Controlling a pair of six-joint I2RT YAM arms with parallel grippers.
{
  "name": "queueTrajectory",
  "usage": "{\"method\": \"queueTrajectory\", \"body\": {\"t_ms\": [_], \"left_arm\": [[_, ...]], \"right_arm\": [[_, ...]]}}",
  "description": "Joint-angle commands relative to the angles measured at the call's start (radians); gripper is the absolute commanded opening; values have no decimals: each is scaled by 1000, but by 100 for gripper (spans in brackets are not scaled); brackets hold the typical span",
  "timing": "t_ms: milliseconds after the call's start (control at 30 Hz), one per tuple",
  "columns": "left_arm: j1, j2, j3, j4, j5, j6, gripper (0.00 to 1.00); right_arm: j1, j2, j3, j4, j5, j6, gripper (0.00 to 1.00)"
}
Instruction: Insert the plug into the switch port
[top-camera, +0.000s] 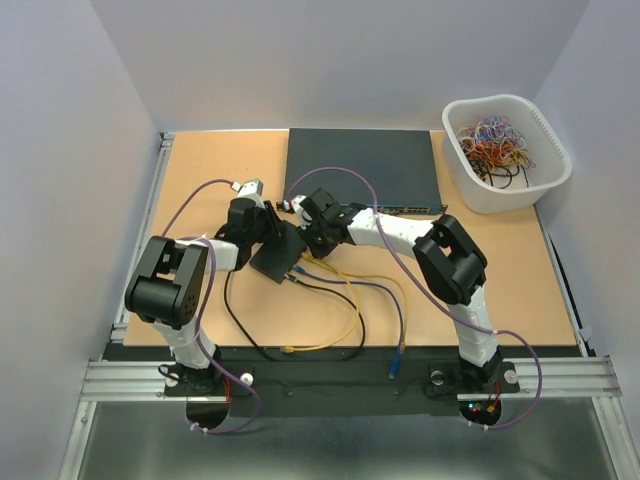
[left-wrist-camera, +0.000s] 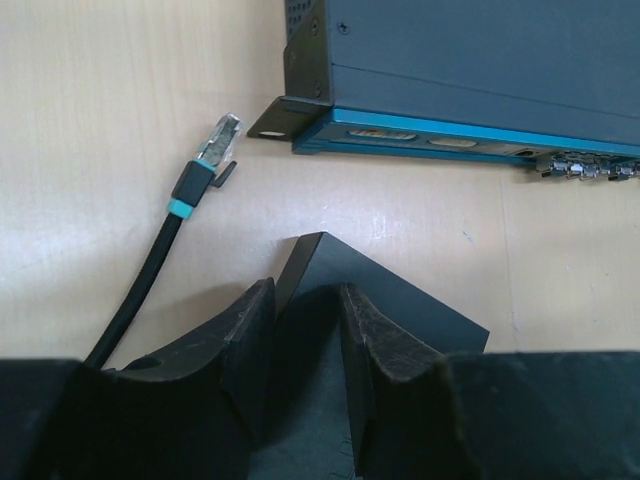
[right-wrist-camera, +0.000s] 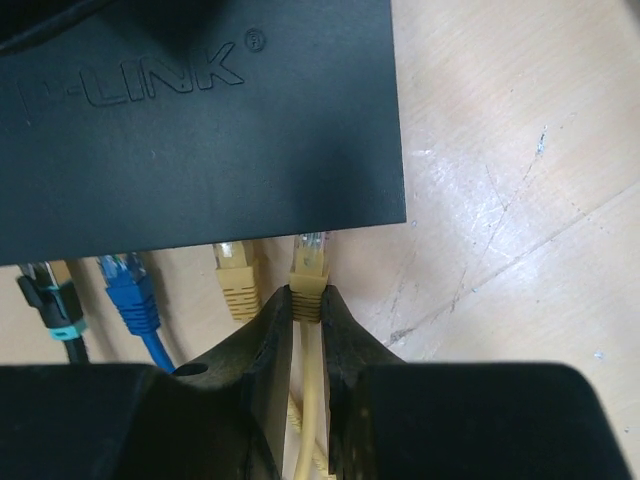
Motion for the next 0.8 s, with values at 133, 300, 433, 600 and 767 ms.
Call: {"method": "queueTrajectory", "body": {"t_ms": [133,300,433,600,767], "left_arm": [[-80,31,16,-37,179,-8,41],[-91,41,21,-43,196,9,41],[-120,45,30,-51,197,24,41],[-155,62,29,-68,185,29,41],[-191,77,33,-77,174,28,41]], "right_arm": [[46,-28,69,153,2,-111,0],[46,-65,69,156,12,-178,0],[46,-77,91,158,5,-211,1],[46,-60,133,161,11,-234,0],[46,-62,133,224,-1,-226,0]]}}
